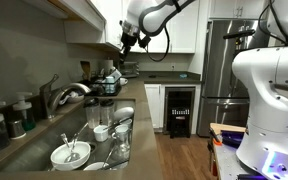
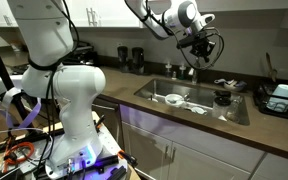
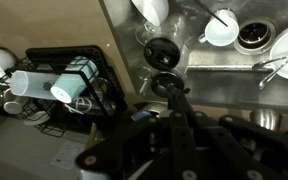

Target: Turn off the faucet of the sink.

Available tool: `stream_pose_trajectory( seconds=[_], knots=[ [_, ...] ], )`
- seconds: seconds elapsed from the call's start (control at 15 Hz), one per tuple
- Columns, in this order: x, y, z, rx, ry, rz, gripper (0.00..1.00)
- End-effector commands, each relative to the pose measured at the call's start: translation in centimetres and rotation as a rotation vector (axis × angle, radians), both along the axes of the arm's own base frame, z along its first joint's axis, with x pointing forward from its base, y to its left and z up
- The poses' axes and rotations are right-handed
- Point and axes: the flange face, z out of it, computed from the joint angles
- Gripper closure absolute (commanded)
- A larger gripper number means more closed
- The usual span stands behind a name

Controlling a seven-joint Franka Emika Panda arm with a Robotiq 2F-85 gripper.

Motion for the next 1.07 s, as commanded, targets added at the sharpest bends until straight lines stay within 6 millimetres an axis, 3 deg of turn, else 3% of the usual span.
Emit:
stream_pose_trajectory(
  seconds=[0.0, 0.33, 0.6, 0.67, 0.73, 0.87, 1.0],
  knots=[
    [-3.2, -0.9, 5.1, -0.089, 0.049, -0.030, 0.97],
    [-10.6, 3.0, 11.4, -0.008, 0.072, 0.063, 0.96],
    [-14.5, 5.8, 12.6, 0.162, 0.043, 0.110, 0.95],
    [-15.2, 6.1, 12.7, 0.194, 0.035, 0.122, 0.87],
    [-13.5, 6.1, 12.8, 0.158, 0.058, 0.089, 0.95],
    [-14.6, 6.4, 12.8, 0.180, 0.052, 0.096, 0.87],
    [-14.8, 6.2, 12.7, 0.186, 0.050, 0.095, 0.87]
  ],
)
